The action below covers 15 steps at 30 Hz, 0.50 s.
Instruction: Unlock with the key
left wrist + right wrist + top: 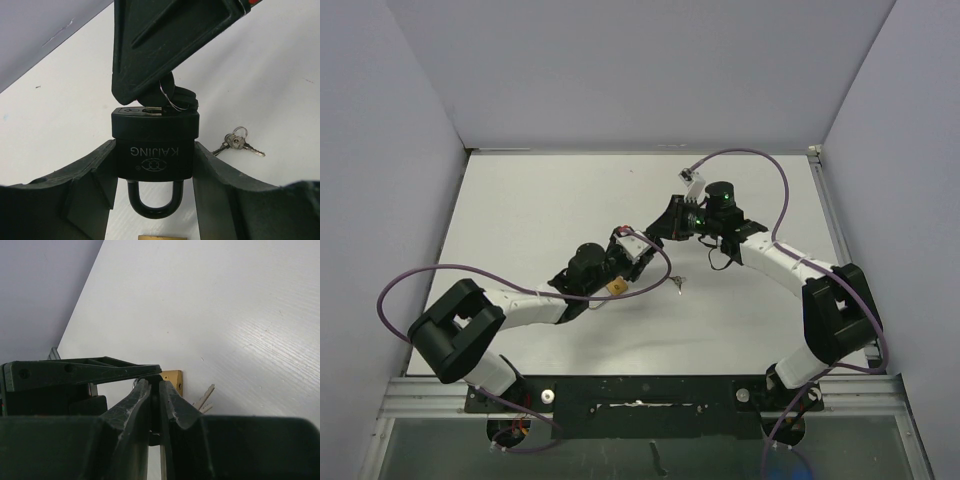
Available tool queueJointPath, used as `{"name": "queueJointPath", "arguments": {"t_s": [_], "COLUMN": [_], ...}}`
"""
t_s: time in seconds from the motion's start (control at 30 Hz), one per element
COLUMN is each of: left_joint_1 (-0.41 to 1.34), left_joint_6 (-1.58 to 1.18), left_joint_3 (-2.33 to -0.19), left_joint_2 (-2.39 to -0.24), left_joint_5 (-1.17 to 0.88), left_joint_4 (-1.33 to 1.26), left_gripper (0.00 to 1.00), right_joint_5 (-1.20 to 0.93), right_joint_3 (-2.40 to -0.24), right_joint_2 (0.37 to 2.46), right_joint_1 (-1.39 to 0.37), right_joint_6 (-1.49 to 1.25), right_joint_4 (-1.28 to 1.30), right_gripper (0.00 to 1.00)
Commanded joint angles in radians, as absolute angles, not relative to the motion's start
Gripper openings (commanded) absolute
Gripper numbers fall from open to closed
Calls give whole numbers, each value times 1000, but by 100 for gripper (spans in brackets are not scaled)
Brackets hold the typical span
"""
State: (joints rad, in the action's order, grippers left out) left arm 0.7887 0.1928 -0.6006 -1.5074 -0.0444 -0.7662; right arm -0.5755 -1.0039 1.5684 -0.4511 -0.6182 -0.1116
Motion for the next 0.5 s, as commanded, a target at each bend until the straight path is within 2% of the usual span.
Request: {"name": "queueJointPath", "arguments": {"t_s": [0.0,0.47], "left_joint_1": [847,879], "left_joint_6": [147,149], "left_joint_3": [-698,-709], "left_joint_2": [-1468,-1477], "left_joint_5": [-39,18], "left_joint_4": [-1223,-1215], "left_gripper": [0,0], "right_joint_5": [-580,-592], "right_joint_3": [-988,-982], "right_joint_2": [1610,1629], "right_joint_1": [-475,-469], "right_joint_6": [-630,-646], "right_joint_4": [-94,-121], "right_gripper": [0,0]}}
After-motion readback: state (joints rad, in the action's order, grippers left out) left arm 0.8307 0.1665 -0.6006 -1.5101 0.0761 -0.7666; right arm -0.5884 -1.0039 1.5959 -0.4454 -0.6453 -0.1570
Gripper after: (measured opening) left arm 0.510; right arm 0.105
